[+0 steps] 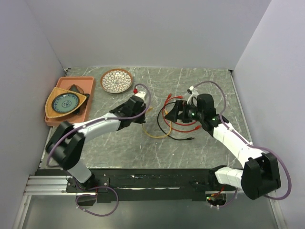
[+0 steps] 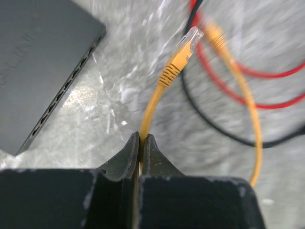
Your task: Insert the plug into the switch port
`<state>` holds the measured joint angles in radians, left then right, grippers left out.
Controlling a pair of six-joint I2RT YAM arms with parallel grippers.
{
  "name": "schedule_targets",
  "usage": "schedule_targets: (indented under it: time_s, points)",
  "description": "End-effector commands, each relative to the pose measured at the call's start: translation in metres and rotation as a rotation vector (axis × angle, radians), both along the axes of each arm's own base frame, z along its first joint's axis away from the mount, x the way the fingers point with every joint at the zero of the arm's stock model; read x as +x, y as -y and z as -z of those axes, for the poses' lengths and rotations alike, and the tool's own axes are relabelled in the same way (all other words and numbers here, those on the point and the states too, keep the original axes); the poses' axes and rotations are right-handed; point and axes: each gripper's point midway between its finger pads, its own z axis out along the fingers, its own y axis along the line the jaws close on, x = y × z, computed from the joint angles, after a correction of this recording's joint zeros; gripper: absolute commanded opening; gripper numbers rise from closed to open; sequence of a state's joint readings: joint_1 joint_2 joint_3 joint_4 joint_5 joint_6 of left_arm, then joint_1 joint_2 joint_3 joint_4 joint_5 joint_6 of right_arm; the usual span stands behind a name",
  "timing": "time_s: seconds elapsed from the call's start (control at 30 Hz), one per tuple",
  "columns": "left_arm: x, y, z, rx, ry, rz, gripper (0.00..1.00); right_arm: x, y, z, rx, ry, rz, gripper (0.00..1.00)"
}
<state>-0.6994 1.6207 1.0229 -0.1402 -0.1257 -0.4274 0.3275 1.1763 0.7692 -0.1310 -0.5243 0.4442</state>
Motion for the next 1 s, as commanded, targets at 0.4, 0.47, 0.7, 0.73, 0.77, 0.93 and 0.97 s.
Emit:
schedule_targets:
  time_s: [0.4, 0.47, 0.7, 0.73, 0.77, 0.93, 0.97]
  points:
    - [-0.036, 0.029, -0.095, -0.531, 0.048, -0.032, 0.01, 0.041, -0.110, -0.044, 0.284, 0.016, -0.111, 0.67]
    - [-0.038, 0.029, -0.101, -0.543, 0.058, -0.029, 0.01, 0.046, -0.113, -0.037, 0.280, -0.004, -0.103, 0.63]
    - [-0.044, 0.031, -0.107, -0.544, 0.072, -0.004, 0.01, 0.049, -0.122, -0.030, 0.321, -0.013, -0.098, 0.54]
    - [-0.044, 0.032, -0.106, -0.542, 0.070, -0.003, 0.01, 0.050, -0.123, -0.031, 0.339, -0.020, -0.085, 0.52]
    - [-0.045, 0.032, -0.107, -0.544, 0.068, -0.002, 0.01, 0.050, -0.121, -0.027, 0.346, -0.027, -0.073, 0.49]
    - [-0.047, 0.031, -0.105, -0.544, 0.064, -0.012, 0.01, 0.051, -0.127, -0.035, 0.393, -0.013, -0.094, 0.11]
    - [-0.048, 0.030, -0.106, -0.545, 0.065, -0.016, 0.01, 0.052, -0.128, -0.040, 0.393, -0.003, -0.103, 0.05]
